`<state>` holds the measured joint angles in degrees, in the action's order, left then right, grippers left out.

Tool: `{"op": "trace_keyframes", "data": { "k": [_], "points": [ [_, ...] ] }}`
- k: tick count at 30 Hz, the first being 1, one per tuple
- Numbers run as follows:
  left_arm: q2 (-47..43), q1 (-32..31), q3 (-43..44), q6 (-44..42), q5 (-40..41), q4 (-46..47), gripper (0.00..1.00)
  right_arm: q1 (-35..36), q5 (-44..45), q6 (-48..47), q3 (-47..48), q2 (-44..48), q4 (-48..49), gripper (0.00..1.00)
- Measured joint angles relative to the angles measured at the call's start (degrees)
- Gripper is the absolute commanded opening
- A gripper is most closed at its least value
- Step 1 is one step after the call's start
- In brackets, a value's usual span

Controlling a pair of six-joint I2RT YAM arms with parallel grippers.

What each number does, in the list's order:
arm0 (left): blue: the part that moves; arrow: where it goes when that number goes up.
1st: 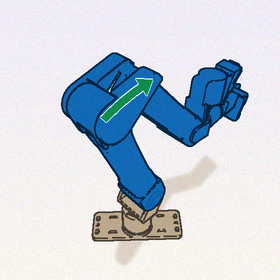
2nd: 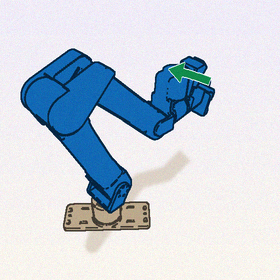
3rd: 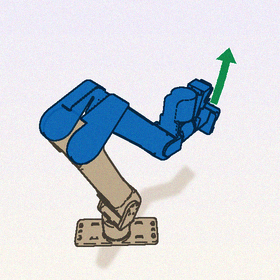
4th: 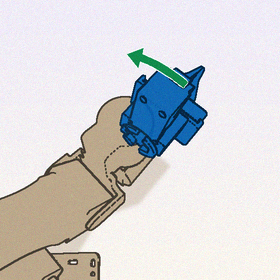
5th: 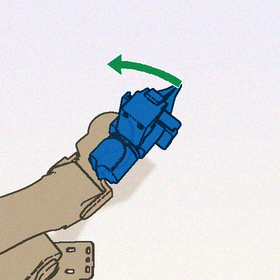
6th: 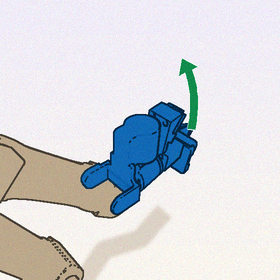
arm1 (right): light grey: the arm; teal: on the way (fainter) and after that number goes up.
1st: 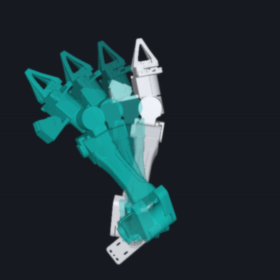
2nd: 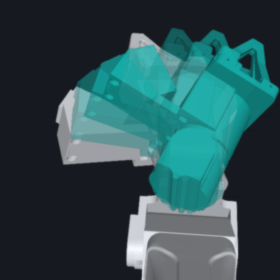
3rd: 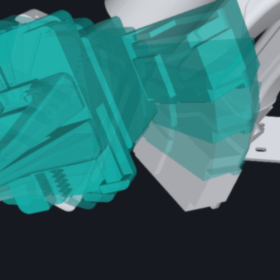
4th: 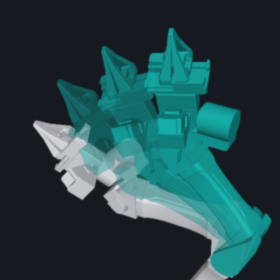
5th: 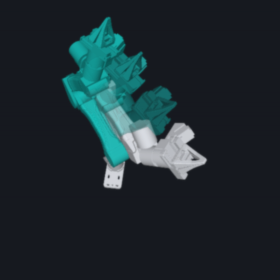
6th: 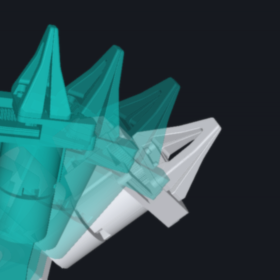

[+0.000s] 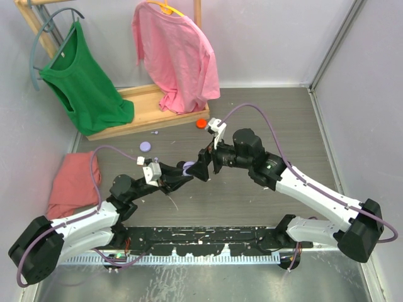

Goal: Insert the wireless bluetooth earbuds into the charging case
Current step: Close the charging case.

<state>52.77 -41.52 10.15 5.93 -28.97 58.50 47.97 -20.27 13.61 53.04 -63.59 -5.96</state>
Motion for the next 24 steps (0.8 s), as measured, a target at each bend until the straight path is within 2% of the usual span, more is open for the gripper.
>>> {"op": "trace_keyframes", "data": {
  "k": [5,13,24],
  "points": [
    [-0.55,0.00,0.02,1.42,-0.63,0.00,0.00,-2.40,-7.63,0.15,-0.07,-1.31,1.46,0.92],
    [-0.48,0.00,0.15,3.96,-0.15,0.11,0.00,-2.40,-17.07,0.24,-0.66,-1.49,4.11,0.84],
    [0.02,-0.42,0.22,6.67,2.14,-0.72,0.00,-3.43,-18.64,-0.48,-1.88,-1.57,5.44,0.82]
  ]
}}
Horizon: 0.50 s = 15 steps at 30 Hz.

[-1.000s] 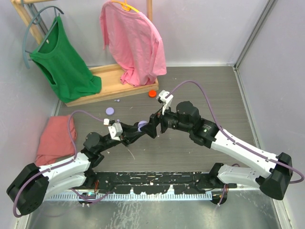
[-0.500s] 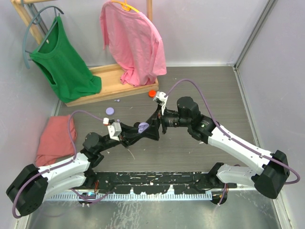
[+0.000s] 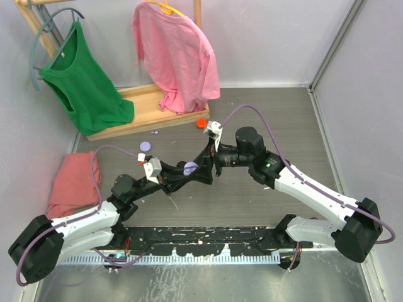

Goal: Insert the wireless bluetooth earbuds into the charging case
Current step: Close the charging case.

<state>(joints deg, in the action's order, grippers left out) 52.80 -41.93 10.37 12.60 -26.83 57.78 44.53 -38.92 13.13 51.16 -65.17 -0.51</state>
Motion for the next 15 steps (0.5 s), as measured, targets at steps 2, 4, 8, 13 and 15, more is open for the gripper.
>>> {"op": "trace_keyframes", "data": {
  "k": [2,4,8,13,15],
  "points": [
    [0.22,-0.04,0.00,0.28,0.94,-0.83,0.00,-0.17,0.07,-0.35,-0.02,0.13,-0.13,0.82],
    [0.66,0.02,0.00,0.50,2.69,-1.90,0.00,-0.28,-0.22,-0.48,-0.09,0.74,-0.76,0.82],
    [1.68,0.04,0.00,1.36,5.05,-3.61,0.00,-0.28,-0.26,-0.98,-0.17,2.25,-1.79,0.82],
    [3.04,0.04,0.24,3.13,6.58,-5.07,0.01,-0.31,3.69,-1.86,-0.44,4.20,-3.48,0.84],
    [3.96,0.04,1.07,4.37,6.82,-6.45,0.02,-0.31,8.11,-2.12,-1.03,5.46,-4.52,0.83]
  ]
}}
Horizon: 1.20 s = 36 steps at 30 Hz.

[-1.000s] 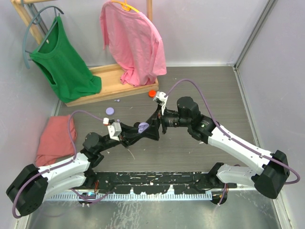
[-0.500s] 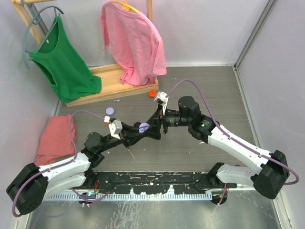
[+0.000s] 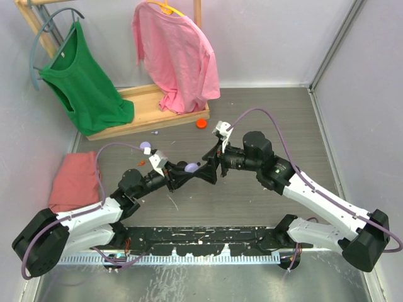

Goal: Insert the wireless bluetooth earbuds into the charging case
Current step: Close the charging case, then place the charging case at the center of the board.

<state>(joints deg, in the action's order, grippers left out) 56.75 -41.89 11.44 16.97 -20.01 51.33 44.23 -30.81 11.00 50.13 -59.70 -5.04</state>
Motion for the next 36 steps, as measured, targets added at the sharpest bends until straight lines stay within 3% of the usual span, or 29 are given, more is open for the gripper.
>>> {"op": "trace_keyframes", "data": {
  "k": [8,19,29,34,36],
  "points": [
    [6.32,0.00,9.29,8.39,0.04,-11.80,0.03,-0.09,20.61,1.22,-5.18,5.60,-2.19,0.84],
    [31.34,-1.73,24.33,21.62,-2.47,-18.86,0.12,-0.11,46.05,4.39,-11.08,12.81,-5.88,0.84],
    [56.04,-6.36,42.10,30.27,-4.28,-22.69,0.23,-0.11,55.28,4.83,-13.64,15.80,-8.26,0.86],
    [62.34,-8.41,51.98,30.45,-3.63,-27.08,0.37,-0.11,57.31,4.83,-14.43,17.20,-9.18,0.87],
    [63.65,-8.92,54.82,30.51,-3.34,-28.79,0.47,-0.11,57.88,4.83,-14.58,17.46,-9.70,0.87]
  ]
}}
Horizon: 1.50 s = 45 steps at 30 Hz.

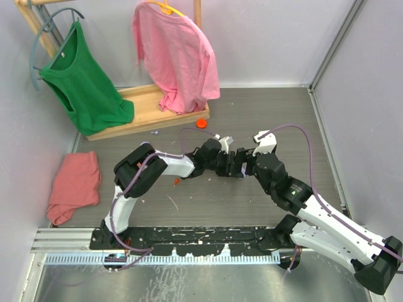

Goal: Insert the wireless bluetooth earbuds into the charging case
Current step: Place the charging case at the center of the board.

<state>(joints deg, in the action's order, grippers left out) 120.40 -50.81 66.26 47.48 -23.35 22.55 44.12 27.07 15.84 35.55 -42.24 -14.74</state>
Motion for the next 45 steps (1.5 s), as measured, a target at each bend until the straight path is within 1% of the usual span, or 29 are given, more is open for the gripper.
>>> {"op": "trace_keyframes", "data": {
  "k": [3,6,7,10,11,12,18,23,28,31,34,37,43,45],
  "points": [
    [0.52,-0.61,2.58,-0.37,0.83,-2.25,0.59,0.00,0.48,0.00,0.00,0.00,-0.44,0.87],
    [0.48,-1.20,4.22,-0.81,2.32,-4.13,0.63,0.00,0.96,0.00,0.00,0.00,-0.57,0.87],
    [0.33,-1.42,4.44,-1.14,3.02,-4.72,0.66,0.00,1.03,0.00,0.00,0.00,-0.61,0.87],
    [-0.59,-1.97,4.48,-2.19,4.72,-6.14,0.80,0.00,1.20,0.00,0.00,0.00,-0.74,0.87],
    [-1.40,-2.12,4.37,-2.73,5.68,-7.08,0.97,0.00,1.20,0.00,0.00,0.00,-0.79,0.87],
    [-2.10,-2.16,4.20,-3.52,6.54,-8.11,0.99,0.00,1.22,0.00,0.00,0.00,-0.79,0.87],
    [-7.89,-2.05,0.72,-6.73,12.66,-14.16,0.98,0.00,1.27,0.00,0.00,0.42,-1.20,0.88],
    [-13.25,-1.95,-2.25,-10.03,18.73,-22.40,0.98,0.00,1.36,0.00,0.46,0.76,-2.36,0.91],
    [-21.64,-1.57,-4.55,-13.55,26.12,-32.09,0.98,0.00,1.18,0.00,0.94,1.49,-3.17,0.95],
    [-27.56,-0.37,-6.23,-14.47,29.92,-36.02,0.98,0.00,0.85,0.00,1.11,1.73,-3.32,1.00],
    [-33.86,1.66,-9.01,-15.32,33.35,-38.93,0.98,0.00,0.15,-0.02,1.20,1.66,-3.34,1.00],
    [-40.22,5.20,-12.37,-15.45,34.29,-41.07,0.98,0.00,-0.61,0.00,1.20,0.83,-3.30,1.00],
    [-53.53,18.58,-19.26,-14.84,33.73,-45.40,0.98,0.00,-2.71,0.00,1.14,-2.10,-2.60,1.00],
    [-57.00,20.33,-19.91,-14.91,34.88,-47.43,0.98,0.00,-3.61,0.00,0.79,-2.47,-1.64,1.00]
  ]
}}
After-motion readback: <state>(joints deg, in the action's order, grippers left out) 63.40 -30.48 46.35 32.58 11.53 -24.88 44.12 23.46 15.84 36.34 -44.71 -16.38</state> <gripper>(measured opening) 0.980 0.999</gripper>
